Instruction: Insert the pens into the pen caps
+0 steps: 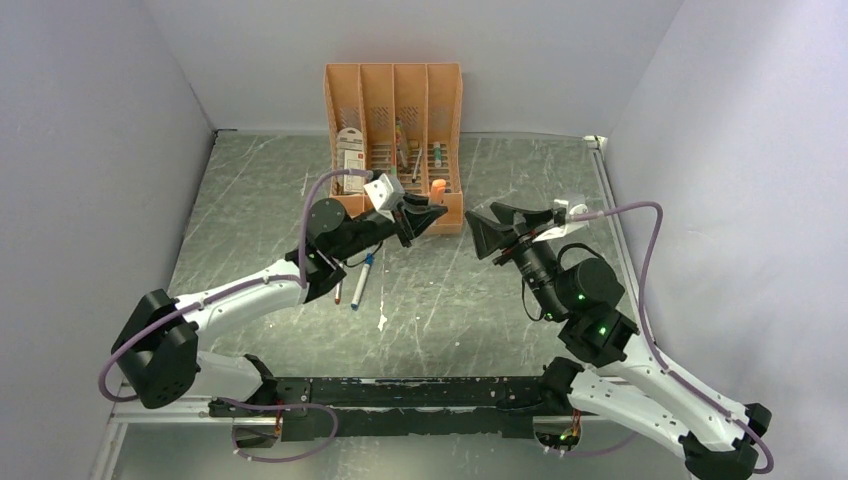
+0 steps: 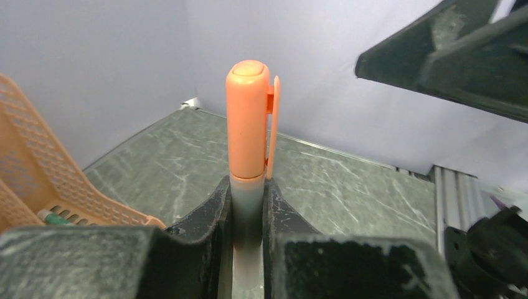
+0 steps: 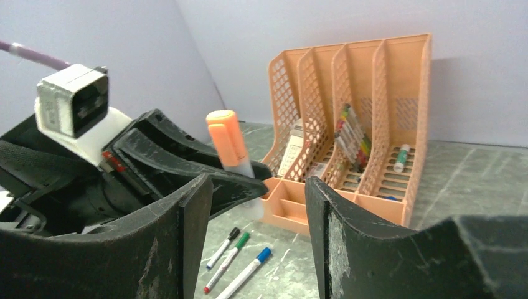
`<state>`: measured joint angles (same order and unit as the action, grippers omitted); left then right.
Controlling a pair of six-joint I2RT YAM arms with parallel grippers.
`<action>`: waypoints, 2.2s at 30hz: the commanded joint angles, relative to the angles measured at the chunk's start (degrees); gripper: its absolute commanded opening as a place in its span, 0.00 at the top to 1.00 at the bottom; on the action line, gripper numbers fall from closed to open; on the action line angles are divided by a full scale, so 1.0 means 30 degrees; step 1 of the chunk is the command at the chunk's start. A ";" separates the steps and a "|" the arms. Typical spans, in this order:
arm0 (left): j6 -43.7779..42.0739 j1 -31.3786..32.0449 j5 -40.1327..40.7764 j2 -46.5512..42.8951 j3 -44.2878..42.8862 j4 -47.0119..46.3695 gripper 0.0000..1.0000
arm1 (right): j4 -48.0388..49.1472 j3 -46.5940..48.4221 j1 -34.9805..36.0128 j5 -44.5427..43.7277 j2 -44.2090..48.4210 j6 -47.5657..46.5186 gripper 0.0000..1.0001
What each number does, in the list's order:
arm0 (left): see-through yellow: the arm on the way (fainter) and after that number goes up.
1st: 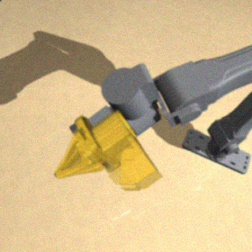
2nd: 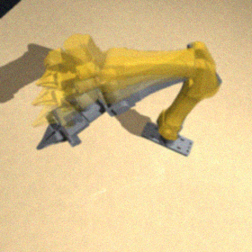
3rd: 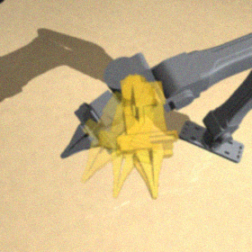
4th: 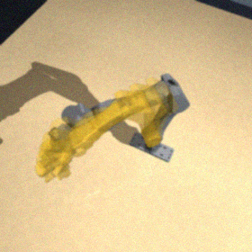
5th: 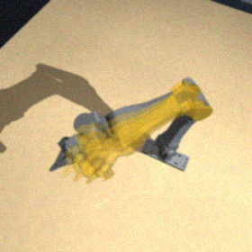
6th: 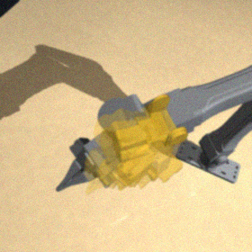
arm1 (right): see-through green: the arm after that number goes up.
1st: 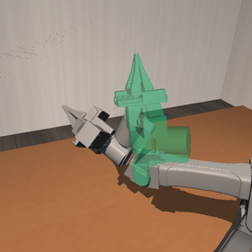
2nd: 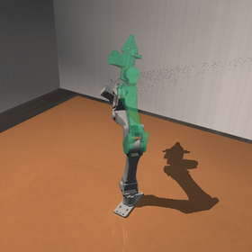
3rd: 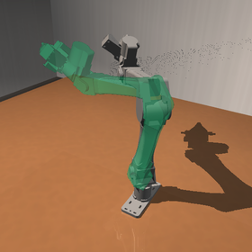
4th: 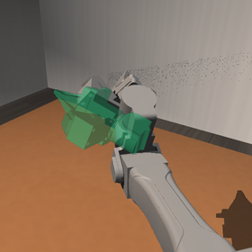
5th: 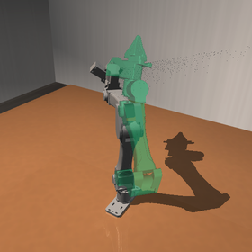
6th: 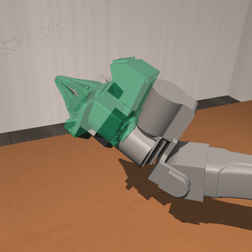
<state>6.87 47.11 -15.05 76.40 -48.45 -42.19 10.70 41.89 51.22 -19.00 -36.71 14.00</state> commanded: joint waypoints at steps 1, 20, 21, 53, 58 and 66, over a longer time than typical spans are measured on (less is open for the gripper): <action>0.0874 -0.0991 -0.5716 0.0227 -0.1316 0.0605 0.93 | -0.1772 0.0360 0.0092 -0.2202 0.0231 0.0193 0.44; 0.6693 -0.1623 -1.7568 0.3207 -0.2346 -0.4861 0.93 | -0.0280 0.1280 0.0090 0.5657 -0.0730 -0.0222 0.50; 0.7284 -0.1617 -1.7912 0.3422 -0.2386 -0.5480 0.93 | -0.0387 0.1470 0.0068 0.6104 -0.1015 -0.0277 0.52; 1.6963 -0.2416 -1.8801 0.7014 -0.3920 -1.5146 0.93 | -0.1693 0.1243 0.0092 0.6614 -0.1065 -0.0895 0.98; 1.7069 -0.2471 -1.8632 0.7351 -0.4547 -1.4721 0.93 | -0.2200 0.1191 0.0077 0.6829 -0.1337 -0.0508 1.00; 1.7225 -0.2622 -1.8405 0.7522 -0.5232 -1.4719 0.93 | -0.3070 0.0271 0.0093 0.7034 -0.1611 0.0918 1.00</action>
<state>57.93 40.82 -74.28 98.94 -59.83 -83.26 7.79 45.32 51.11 -0.45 -41.17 13.41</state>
